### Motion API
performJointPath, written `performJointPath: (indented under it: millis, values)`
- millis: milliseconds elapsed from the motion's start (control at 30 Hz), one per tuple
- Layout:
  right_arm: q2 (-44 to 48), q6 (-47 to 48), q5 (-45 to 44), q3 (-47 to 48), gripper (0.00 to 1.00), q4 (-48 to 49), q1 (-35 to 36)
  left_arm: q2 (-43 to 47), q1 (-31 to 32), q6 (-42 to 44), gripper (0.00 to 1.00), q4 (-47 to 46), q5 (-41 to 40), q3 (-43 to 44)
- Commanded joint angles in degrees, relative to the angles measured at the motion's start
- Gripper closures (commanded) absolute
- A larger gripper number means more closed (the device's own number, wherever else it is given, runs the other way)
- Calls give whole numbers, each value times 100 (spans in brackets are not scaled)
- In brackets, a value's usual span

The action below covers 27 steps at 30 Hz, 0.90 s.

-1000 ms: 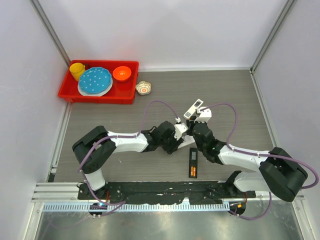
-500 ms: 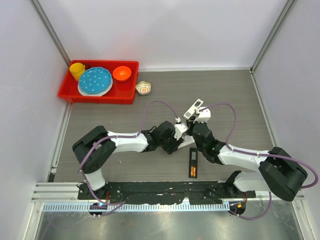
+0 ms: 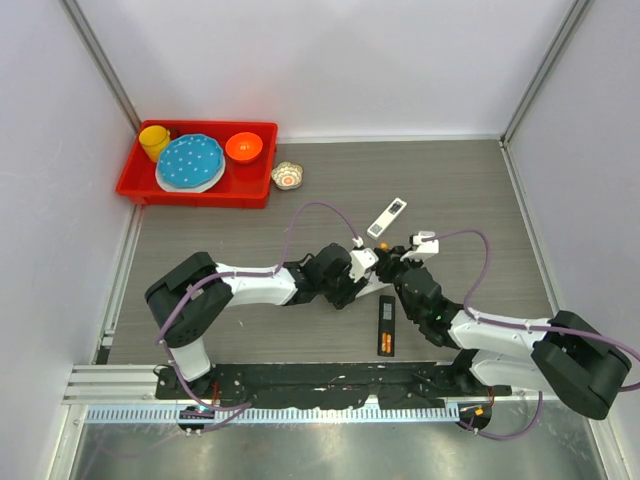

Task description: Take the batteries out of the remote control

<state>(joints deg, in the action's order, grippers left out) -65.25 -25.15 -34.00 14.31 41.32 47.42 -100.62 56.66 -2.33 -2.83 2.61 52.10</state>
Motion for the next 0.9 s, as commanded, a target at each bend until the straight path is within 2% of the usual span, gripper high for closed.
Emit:
performJointPath:
  millis: [0,167,300,433,567,867]
  values:
    - [223,-955,877,-375,99,-160,128,-10,99,-145,100,-68,293,-121]
    - [574,-1483,992,-849,99,270,-83,51,90,-180,100,-174,284,-208]
    - [593,-1941,1018,-1298,99,1208,-355,86,90,-180,100,-235,301,-244]
    - [628,-2240,1447,-1413,99,1677,-646,69,90,-189,100,-262,328,-235]
    - [961,-2249,1685,-1413,99,1573,-734,34,90,-189,100,-271,328,-217]
    - [1972,-1942,1660,-1123,99,290,-743,34,82,-180,100,-244,275,-200]
